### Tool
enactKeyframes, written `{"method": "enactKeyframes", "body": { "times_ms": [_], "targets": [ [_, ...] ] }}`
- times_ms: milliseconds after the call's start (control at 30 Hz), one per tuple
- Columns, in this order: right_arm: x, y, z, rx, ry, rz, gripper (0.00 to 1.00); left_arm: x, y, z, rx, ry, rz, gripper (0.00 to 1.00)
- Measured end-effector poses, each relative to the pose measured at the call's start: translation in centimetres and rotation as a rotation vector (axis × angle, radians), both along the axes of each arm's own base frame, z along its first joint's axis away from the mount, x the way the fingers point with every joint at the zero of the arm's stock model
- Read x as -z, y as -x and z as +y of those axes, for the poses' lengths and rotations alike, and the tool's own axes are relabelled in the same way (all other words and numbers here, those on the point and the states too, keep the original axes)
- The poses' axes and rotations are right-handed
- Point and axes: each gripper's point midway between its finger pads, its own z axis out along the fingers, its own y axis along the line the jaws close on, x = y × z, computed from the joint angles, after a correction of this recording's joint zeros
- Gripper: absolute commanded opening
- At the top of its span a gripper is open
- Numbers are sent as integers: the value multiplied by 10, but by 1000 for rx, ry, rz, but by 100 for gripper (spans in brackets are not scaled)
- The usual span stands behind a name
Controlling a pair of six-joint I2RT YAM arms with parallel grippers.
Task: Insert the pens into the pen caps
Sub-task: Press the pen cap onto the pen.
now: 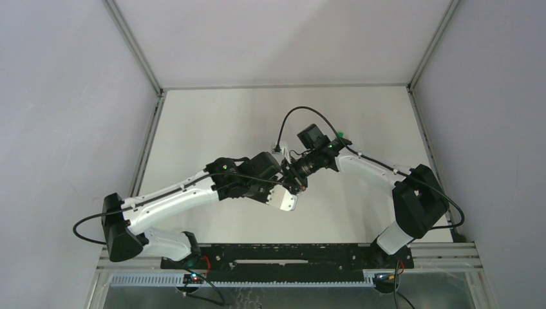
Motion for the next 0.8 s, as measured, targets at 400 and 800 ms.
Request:
{"method": "enactKeyframes", "body": {
  "times_ms": [400,800],
  "targets": [
    [2,-1,0,11,14,0,0,4,1,-2,4,-8,10,0],
    [3,-1,0,11,19,-2,0,4,1,-2,4,-9,12,0]
  ]
}}
